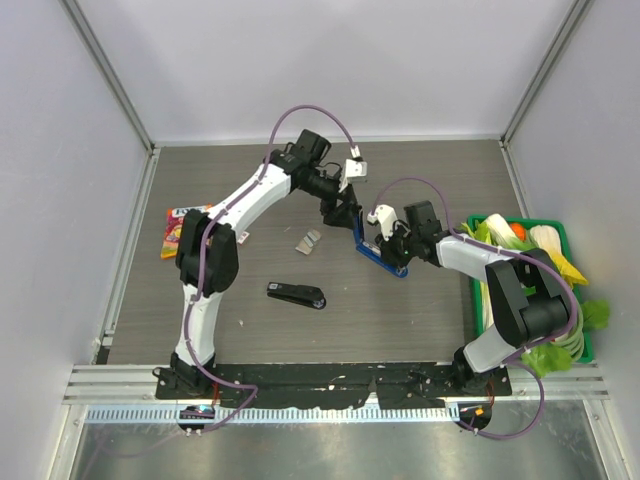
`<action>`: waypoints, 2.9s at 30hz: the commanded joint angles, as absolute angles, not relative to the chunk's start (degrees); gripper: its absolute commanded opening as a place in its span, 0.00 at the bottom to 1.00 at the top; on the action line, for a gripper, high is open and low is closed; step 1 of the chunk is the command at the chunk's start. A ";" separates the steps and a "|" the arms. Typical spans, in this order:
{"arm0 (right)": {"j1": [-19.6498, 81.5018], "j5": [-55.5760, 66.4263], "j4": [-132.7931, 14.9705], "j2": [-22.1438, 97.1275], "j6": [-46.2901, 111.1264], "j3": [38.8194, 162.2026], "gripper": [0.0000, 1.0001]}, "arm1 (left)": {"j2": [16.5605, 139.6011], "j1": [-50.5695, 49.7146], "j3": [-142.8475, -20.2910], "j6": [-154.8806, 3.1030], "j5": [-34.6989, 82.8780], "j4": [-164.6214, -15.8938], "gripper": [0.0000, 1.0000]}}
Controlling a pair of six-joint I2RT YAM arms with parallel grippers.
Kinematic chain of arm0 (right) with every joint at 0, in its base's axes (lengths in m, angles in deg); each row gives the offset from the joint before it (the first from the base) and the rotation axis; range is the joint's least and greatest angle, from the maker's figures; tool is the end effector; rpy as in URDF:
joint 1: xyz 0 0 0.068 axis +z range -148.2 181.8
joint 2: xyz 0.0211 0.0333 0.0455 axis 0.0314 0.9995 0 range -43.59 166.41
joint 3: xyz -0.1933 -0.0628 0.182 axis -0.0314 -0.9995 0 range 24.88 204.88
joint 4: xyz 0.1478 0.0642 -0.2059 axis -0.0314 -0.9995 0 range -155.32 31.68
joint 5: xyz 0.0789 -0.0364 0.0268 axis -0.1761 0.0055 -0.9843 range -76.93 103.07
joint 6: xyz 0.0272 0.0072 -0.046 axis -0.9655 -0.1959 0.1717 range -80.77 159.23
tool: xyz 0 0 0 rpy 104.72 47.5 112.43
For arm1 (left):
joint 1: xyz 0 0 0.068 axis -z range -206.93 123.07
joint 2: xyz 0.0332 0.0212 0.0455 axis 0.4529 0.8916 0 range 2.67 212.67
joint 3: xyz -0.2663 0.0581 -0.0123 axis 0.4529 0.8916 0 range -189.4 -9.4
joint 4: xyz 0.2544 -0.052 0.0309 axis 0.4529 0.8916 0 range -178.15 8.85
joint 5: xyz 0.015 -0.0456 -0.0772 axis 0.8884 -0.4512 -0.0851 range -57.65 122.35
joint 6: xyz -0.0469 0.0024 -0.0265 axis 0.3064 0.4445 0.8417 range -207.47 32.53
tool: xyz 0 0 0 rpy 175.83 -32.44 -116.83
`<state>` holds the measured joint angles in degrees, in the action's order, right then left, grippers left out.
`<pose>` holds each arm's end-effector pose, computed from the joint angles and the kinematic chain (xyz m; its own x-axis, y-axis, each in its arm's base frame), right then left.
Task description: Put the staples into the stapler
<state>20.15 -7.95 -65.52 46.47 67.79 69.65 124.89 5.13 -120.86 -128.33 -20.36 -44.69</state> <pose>0.2812 0.1067 0.1605 -0.4217 -0.6100 -0.6708 -0.8001 0.5984 -0.0412 0.3821 -0.2726 0.2726 -0.0517 0.5001 -0.8644 0.9912 -0.0802 -0.1056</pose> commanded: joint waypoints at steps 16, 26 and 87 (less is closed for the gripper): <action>19.82 -6.44 -65.08 46.85 67.97 68.56 0.01 | 130.64 6.21 -118.47 -130.09 -19.50 -48.34 0.60; 19.73 -9.52 -64.47 46.06 70.17 67.33 0.01 | 133.98 6.30 -120.58 -128.95 -25.56 -47.81 0.46; 18.41 -13.48 -71.94 41.23 77.38 67.86 0.42 | 120.10 6.03 -95.18 -114.71 -15.64 -72.24 0.00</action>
